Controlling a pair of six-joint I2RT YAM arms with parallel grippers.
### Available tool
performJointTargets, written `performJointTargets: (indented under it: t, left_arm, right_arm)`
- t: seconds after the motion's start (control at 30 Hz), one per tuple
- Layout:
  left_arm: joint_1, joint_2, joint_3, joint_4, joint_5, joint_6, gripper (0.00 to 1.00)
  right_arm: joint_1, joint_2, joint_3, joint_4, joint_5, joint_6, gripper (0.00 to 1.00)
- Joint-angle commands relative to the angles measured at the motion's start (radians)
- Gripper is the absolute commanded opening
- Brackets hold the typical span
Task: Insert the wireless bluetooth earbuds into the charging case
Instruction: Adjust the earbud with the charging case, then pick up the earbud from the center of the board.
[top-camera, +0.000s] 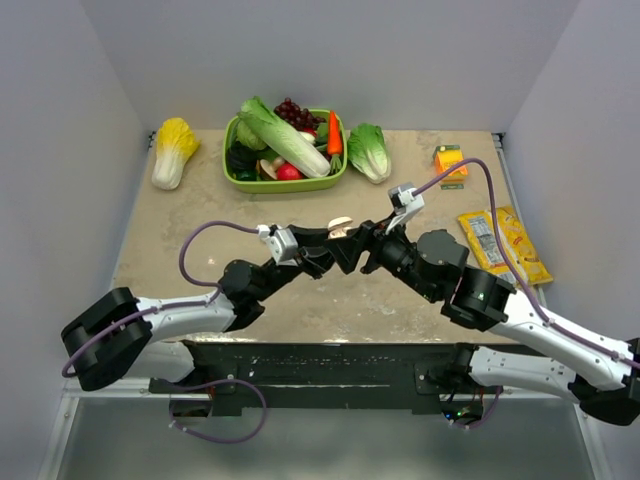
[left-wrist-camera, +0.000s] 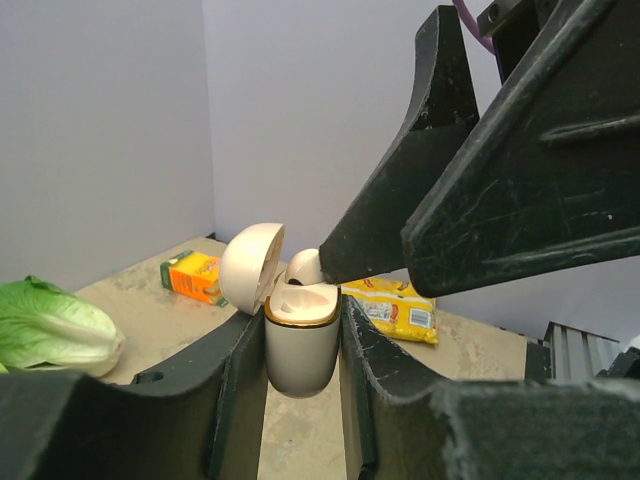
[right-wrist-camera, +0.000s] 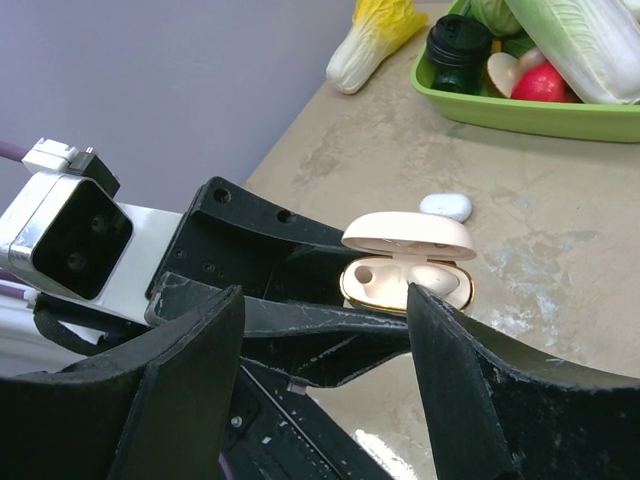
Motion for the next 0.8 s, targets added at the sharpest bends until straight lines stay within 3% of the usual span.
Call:
performJointTargets:
  t: [0.0,0.2,0.47,0.63,0.77]
  left_arm:
    - [-0.003,0.009,0.049,0.535,0.040,-0.026,0.00]
    - [-0.003,-0.014,0.004,0.502,-0.046,0.023,0.00]
    - [0.017,-0.184,-0.212,0.526,-0.147,0.052,0.00]
    - [0.015,-0.424,-0.286,0.414,-0.127,0.031,0.00]
    - [0.014,-0.590,-0.281,0.171,-0.109,-0.018,0.00]
  right_arm:
    - [0.004,0.003,0.035,0.029,-0.009,-0.008,0.70]
    - [0.004,-0.079,0.027,0.081,0.026,-0.065,0.70]
    - [-0.005,-0.089,0.007,-0.040,0.279,-0.090,0.70]
    - [-0.138,0.005,-0.068,-0.025,0.171,-0.042,0.69]
    - [-0.163,0.120,-0.163,0.096,0.090,-0.059,0.64]
